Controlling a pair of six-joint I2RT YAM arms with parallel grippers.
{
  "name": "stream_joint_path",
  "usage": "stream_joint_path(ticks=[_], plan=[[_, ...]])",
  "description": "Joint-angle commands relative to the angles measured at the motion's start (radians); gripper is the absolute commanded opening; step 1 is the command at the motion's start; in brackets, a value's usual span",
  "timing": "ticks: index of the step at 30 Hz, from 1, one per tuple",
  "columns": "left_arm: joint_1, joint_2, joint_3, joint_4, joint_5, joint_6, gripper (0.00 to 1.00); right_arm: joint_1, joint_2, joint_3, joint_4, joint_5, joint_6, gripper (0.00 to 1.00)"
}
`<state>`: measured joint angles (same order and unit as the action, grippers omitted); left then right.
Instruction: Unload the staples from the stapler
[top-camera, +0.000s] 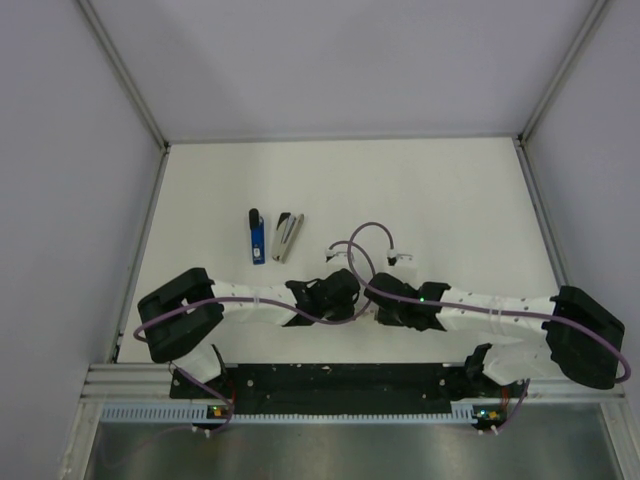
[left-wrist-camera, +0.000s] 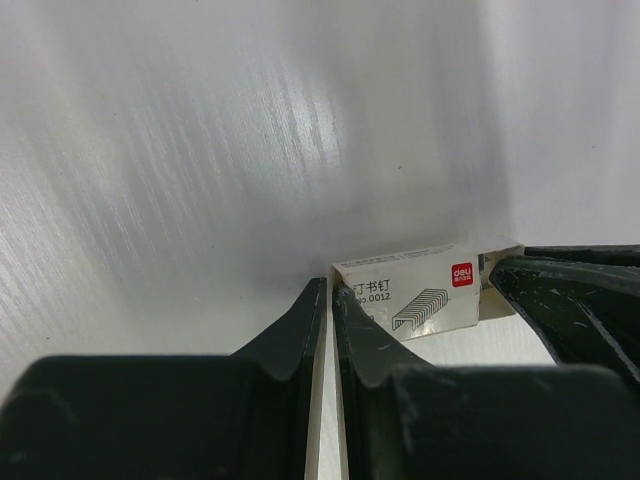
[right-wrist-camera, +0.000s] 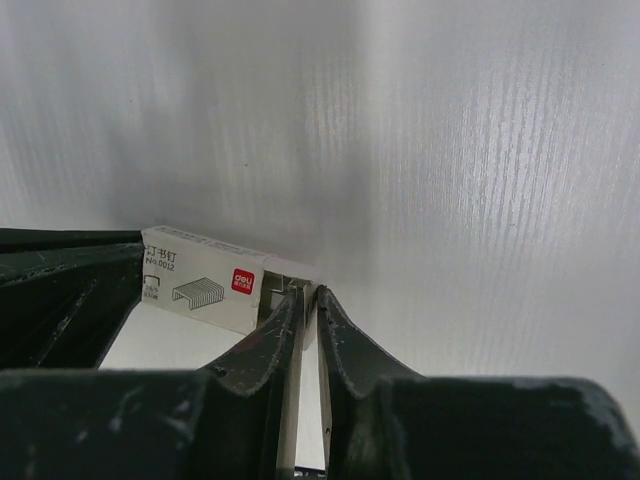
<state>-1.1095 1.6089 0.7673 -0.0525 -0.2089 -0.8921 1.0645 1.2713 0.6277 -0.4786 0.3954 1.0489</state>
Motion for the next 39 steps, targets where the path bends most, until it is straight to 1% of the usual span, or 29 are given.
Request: stream_joint_path(ticks=[1, 5, 11, 14, 15, 20, 21, 29, 39], plan=[[-0.007, 0.031, 0.006, -0.037, -0.02, 0.001, 0.12, 0.015, -0.052, 0.024, 0.011, 0.033, 0.007, 0.12], [-0.007, 0.036, 0.007, -0.037, -0.018, 0.002, 0.12, 0.015, -0.102, 0.029, -0.037, 0.052, -0.003, 0.15], [-0.007, 0.037, 0.013, -0.04, -0.021, 0.004, 0.12, 0.015, -0.161, 0.018, -0.1, 0.083, -0.004, 0.24], [-0.007, 0.042, 0.013, -0.04, -0.021, 0.005, 0.12, 0.014, -0.164, -0.002, -0.117, 0.094, 0.003, 0.24], [-0.007, 0.04, 0.013, -0.04, -0.021, 0.005, 0.12, 0.014, -0.161, -0.011, -0.115, 0.095, 0.011, 0.23], [-0.009, 0.045, 0.015, -0.044, -0.024, 0.007, 0.12, 0.012, -0.133, -0.033, -0.109, 0.091, 0.036, 0.03], [-0.007, 0.043, 0.015, -0.044, -0.021, 0.007, 0.12, 0.012, -0.124, -0.034, -0.101, 0.088, 0.037, 0.0], [-0.01, 0.036, 0.004, -0.047, -0.023, -0.001, 0.12, -0.001, -0.069, -0.072, 0.017, 0.037, 0.043, 0.0], [-0.026, 0.051, 0.007, -0.037, -0.021, -0.008, 0.12, -0.003, 0.022, -0.06, 0.115, -0.001, 0.037, 0.0]])
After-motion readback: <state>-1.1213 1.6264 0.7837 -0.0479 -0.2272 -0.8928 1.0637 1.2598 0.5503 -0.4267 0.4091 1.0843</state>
